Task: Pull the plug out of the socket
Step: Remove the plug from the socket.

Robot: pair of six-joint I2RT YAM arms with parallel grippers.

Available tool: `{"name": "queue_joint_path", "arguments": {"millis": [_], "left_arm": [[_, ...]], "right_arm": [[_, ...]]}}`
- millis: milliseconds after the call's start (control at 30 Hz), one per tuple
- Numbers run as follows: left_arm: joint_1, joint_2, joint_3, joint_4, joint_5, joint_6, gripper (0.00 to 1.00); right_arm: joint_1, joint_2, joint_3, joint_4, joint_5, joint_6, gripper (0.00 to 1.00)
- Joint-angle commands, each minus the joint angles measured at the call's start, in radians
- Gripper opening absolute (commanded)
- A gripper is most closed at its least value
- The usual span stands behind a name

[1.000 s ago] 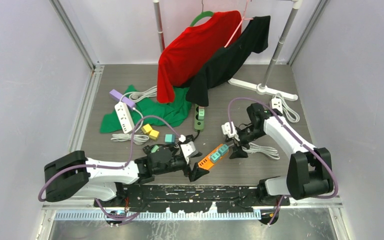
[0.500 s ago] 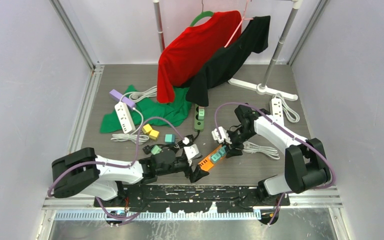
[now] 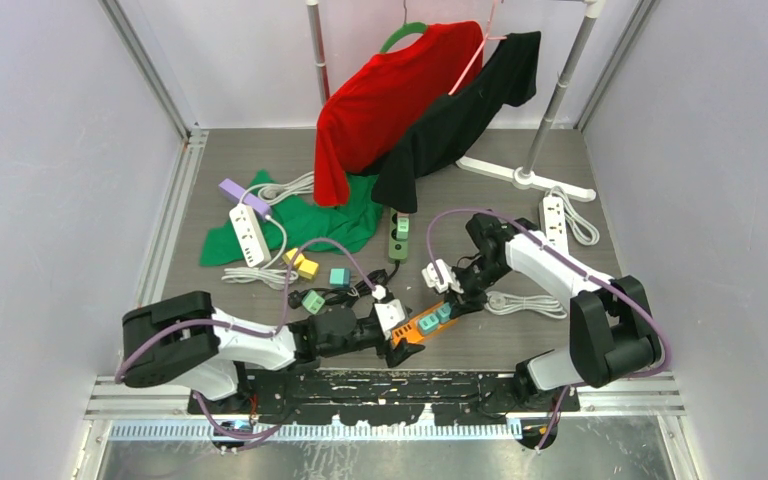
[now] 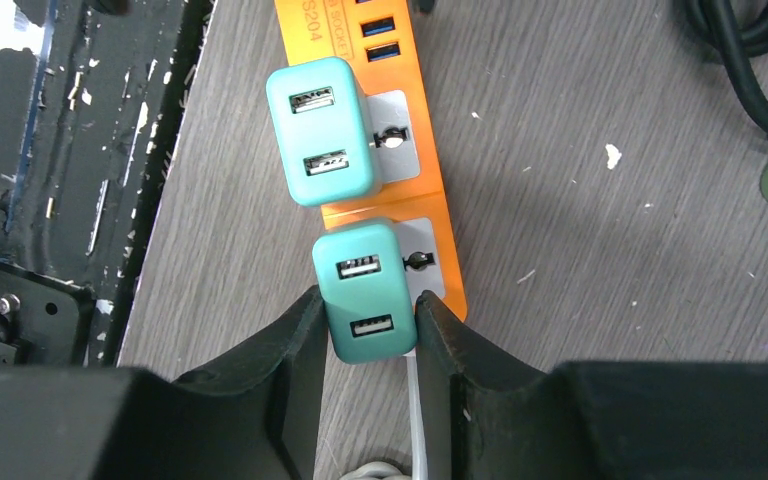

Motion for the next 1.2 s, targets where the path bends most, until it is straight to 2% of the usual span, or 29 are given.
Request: {"name": "queue_joint_path", "arguments": {"millis": [0,100,233,600,767,833,933,1067,1167], "left_arm": [[-0.009,0.059,0.021,0.151,-0.064,0.083,0.8],[-0.008,0.103,0.035,0.176,-0.075,0.099,0.79],[-0.008,0.147,0.062,0.178,-0.067,0.102,0.72],[-0.008,0.248,0.131,0.187,-0.076,0.049,0.62],[-0.008,0.277,0.141,0.2,-0.084,0.038,0.43],[-0.008,0.279,0.141,0.201,-0.084,0.04,0.29],[-0.007,0.275,0.129,0.198,-0.097,0.046,0.01],[-0.001,0.272,0.107,0.196,-0.097,0.052,0.0],[0.007,0.27,0.102,0.179,-0.086,0.042,0.0]], "right_arm": [[0.021,-0.021,0.019,-0.038,-0.058,-0.007,0.12],[0.029,-0.023,0.018,-0.036,-0.058,-0.007,0.1],[0.032,-0.023,0.016,-0.036,-0.055,-0.007,0.09],[0.032,-0.026,0.015,-0.036,-0.049,-0.006,0.08],[0.031,-0.026,0.014,-0.036,-0.05,-0.006,0.07],[0.033,-0.025,0.014,-0.039,-0.053,-0.006,0.07],[0.032,-0.02,0.017,-0.051,-0.069,-0.013,0.08],[0.041,0.008,0.016,-0.126,-0.137,-0.12,0.09],[0.066,0.018,0.021,-0.129,-0.143,-0.127,0.1]]}}
